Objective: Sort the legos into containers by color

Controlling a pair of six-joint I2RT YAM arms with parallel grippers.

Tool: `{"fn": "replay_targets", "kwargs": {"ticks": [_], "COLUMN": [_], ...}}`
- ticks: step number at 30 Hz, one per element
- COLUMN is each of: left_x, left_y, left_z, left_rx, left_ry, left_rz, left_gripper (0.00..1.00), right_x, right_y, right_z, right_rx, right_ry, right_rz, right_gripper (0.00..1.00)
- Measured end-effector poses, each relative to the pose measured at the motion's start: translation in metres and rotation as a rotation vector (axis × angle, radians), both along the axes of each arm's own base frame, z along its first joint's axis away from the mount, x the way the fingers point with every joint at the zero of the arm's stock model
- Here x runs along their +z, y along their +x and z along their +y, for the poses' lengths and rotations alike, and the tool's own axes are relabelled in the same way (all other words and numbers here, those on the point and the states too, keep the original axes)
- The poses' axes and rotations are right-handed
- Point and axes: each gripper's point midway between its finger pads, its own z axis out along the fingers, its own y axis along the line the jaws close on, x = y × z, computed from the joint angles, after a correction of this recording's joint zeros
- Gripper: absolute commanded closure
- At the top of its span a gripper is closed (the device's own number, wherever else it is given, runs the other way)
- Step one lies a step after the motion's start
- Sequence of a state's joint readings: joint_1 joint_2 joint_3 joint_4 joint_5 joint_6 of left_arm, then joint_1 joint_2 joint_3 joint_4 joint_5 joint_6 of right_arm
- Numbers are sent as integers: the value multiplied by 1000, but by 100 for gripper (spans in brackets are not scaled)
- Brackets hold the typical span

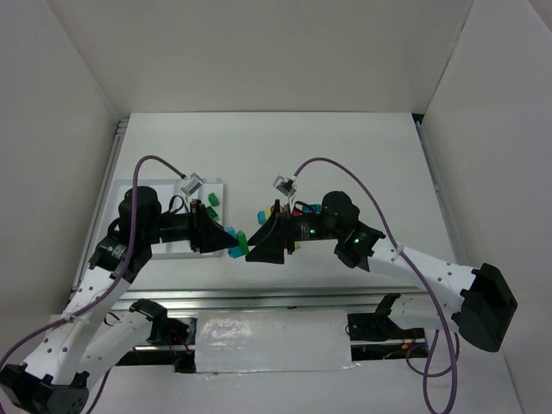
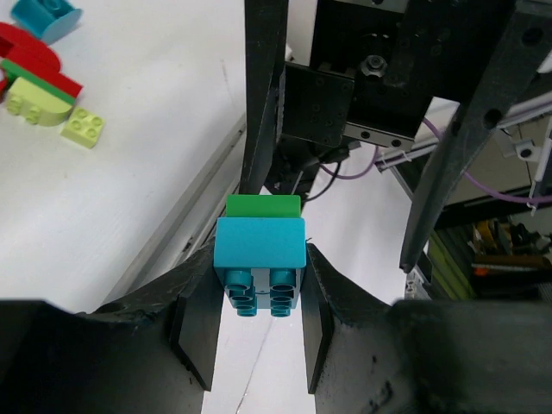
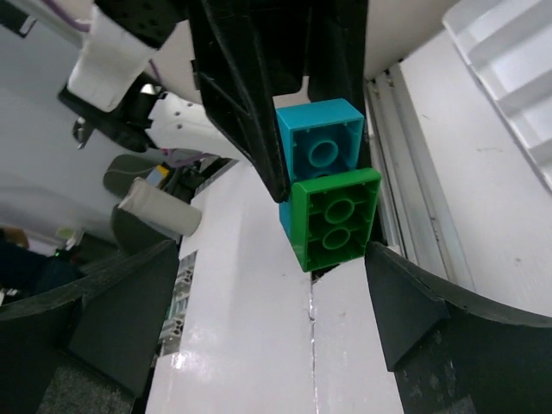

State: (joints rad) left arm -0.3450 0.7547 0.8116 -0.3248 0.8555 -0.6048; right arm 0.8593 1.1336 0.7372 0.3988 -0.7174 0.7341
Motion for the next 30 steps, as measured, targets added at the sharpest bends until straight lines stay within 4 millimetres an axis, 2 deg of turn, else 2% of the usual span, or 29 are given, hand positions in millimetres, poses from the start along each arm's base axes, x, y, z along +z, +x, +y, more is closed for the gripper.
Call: {"fn": "replay_targets", "kwargs": {"ticks": [2, 6, 8, 9, 10, 13, 16, 23, 30], "left_x": [4, 7, 8, 9, 9, 10, 10, 7, 2], "left_y": [-4, -10, -12, -12, -12, -16, -18, -14, -9], "left_z": [-2, -4, -4, -5, -5, -6, -6, -4, -3], "left_rx": [-31, -68, -78, -81, -84, -105, -117, -88, -59], "left_ry": [-18, -50, -58, -61, -67, -88, -101, -89, -70], "left_rz": [-14, -31, -32, -36, -38, -30, -29, -29, -38], "left_gripper": [100, 100, 100, 100, 100, 100, 100, 100, 100], "right_x": [6, 12, 11, 11, 10, 8, 5, 6, 4], "right_y": [-4, -9, -9, -9, -8, -7, -6, -1, 5], "right_z": [0, 2, 4, 4, 5, 5, 6, 8, 8], "right_rx": [27, 67, 83, 89, 91, 99, 101, 76, 4], "right_ry": [24, 53, 61, 63, 64, 59, 52, 54, 24], "right_rz": [-12, -14, -5, -1, 2, 14, 24, 2, -27], "right_gripper": [8, 22, 26, 32, 33, 47, 46, 30, 29]}}
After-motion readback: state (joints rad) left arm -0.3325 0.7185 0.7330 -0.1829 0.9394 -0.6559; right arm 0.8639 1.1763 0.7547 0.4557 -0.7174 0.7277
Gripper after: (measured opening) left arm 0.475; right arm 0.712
